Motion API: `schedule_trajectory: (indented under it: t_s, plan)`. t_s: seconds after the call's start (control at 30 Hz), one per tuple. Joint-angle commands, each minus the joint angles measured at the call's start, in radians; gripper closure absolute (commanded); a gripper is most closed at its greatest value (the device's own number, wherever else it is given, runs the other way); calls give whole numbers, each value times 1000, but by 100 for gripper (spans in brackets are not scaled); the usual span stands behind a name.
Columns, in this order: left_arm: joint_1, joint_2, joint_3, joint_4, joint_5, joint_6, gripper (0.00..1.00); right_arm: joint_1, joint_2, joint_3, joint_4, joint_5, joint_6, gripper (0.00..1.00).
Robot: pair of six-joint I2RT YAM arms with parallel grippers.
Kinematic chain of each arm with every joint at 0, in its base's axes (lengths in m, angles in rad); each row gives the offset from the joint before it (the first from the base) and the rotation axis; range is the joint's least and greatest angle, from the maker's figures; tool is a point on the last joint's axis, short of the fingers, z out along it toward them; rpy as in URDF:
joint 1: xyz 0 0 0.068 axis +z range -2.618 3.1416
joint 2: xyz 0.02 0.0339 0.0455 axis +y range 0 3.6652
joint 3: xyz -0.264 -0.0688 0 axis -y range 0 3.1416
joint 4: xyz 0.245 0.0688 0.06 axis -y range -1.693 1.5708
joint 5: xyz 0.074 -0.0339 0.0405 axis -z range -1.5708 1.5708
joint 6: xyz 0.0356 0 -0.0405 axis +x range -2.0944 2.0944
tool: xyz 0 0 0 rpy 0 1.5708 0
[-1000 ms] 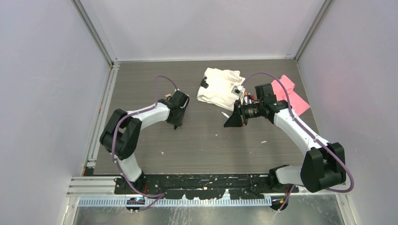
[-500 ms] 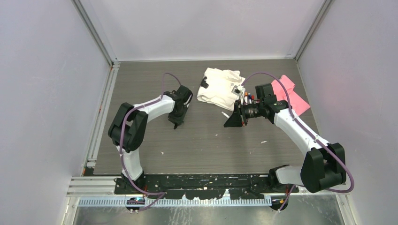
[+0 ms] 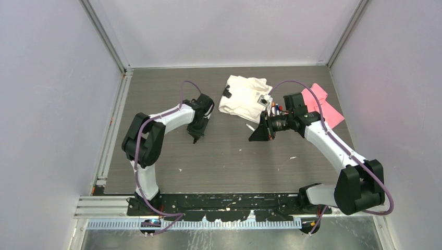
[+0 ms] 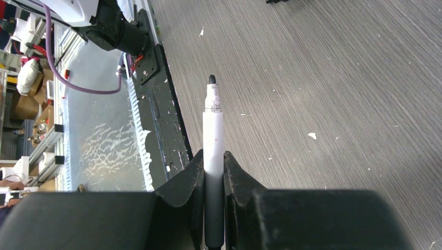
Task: Insert the pens into the pen caps
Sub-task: Insert the pen cap onto the pen.
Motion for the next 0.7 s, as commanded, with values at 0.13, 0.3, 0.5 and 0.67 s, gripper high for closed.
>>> schedule_trajectory:
  t_s: [0.13, 0.3, 0.5, 0.67]
  plan:
    - [-2, -30, -44, -39, 42, -24, 99, -2, -35, 27, 24, 3, -12, 99]
    - [-37, -325, -170, 176, 137, -116, 99, -2, -62, -14, 96, 28, 2, 99]
    - [-72, -689, -489, 853, 317, -390, 99, -1, -82, -51, 172, 14, 36, 99]
    - [-102, -790, -669, 1294, 257, -648, 99, 0, -103, -54, 185, -30, 33, 99]
